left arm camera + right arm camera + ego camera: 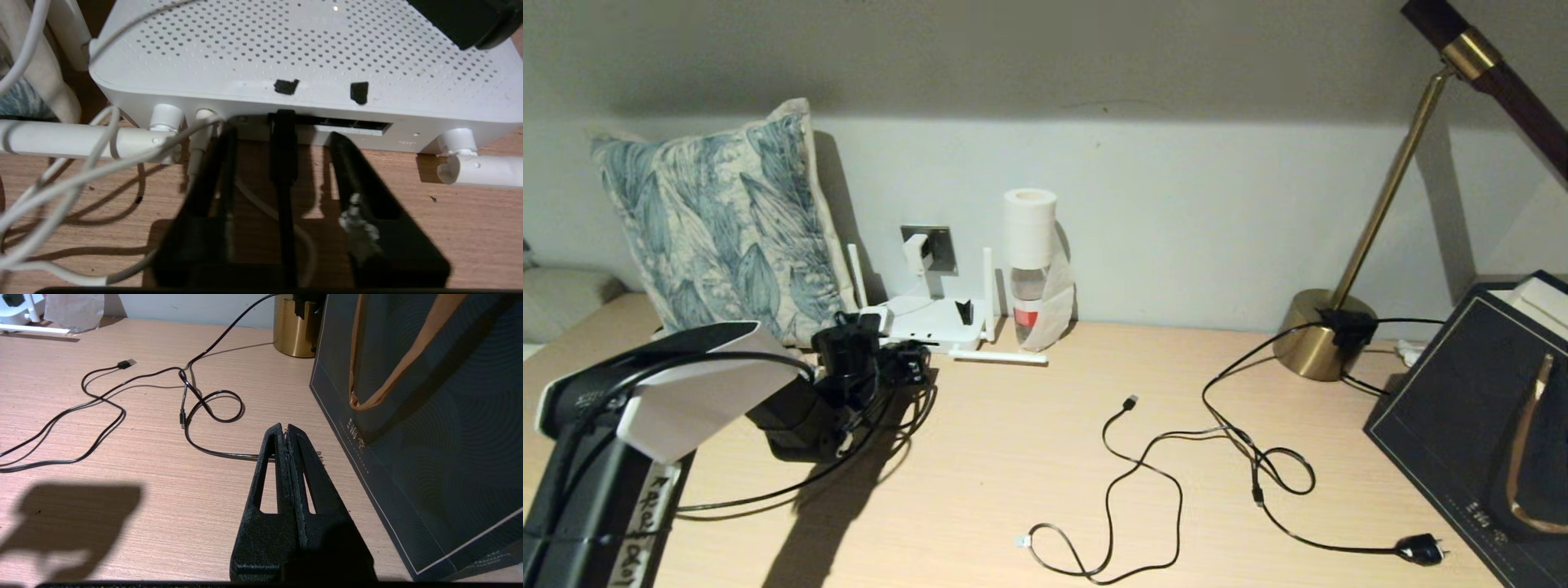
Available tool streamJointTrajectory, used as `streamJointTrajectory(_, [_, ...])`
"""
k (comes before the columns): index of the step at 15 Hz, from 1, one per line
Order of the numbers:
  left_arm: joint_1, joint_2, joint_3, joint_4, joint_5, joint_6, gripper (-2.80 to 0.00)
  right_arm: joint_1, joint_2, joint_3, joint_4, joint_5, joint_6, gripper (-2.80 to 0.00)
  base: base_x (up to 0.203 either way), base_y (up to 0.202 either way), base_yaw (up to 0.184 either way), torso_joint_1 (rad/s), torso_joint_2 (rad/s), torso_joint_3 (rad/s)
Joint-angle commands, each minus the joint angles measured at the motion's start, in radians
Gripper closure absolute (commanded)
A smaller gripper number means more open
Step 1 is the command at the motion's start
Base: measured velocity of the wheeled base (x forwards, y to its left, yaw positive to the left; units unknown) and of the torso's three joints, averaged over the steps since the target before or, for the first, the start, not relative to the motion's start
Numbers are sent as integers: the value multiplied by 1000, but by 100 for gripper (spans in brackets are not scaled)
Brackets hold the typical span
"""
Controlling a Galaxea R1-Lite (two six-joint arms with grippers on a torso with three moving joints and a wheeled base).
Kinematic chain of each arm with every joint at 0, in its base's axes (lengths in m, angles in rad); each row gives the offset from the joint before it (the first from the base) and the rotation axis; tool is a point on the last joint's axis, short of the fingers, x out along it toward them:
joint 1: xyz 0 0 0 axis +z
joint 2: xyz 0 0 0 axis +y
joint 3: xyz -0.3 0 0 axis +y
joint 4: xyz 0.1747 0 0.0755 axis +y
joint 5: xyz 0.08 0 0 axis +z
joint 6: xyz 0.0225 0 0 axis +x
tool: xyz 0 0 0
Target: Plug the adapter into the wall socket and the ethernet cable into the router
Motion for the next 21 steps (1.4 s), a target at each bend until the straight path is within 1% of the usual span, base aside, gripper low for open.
streamJointTrajectory(1, [0,2,5,-5,1,-1,-280,0,2,0,0,0,0,0,0,0,0,0,0,0])
streamJointTrajectory(5, [-4,-9,33,-9,1,-2,-280,0,2,0,0,0,0,0,0,0,0,0,0,0])
streamJointTrajectory(9, [-15,-30,135,-126,2,1,-280,0,2,0,0,0,0,0,0,0,0,0,0,0])
streamJointTrajectory(13, [-45,-149,279,-197,1,1,-280,0,2,0,0,0,-2,0,0,0,0,0,0,0])
streamJointTrajectory(18, [-114,-368,410,-210,10,1,-280,0,2,0,0,0,0,0,0,0,0,0,0,0])
streamJointTrajectory(19, [-126,-417,432,-209,13,1,0,0,2,0,0,0,0,0,0,0,0,0,0,0])
streamJointTrajectory(21, [-144,-513,479,-209,25,3,0,0,2,0,0,0,-2,0,0,0,0,0,0,0])
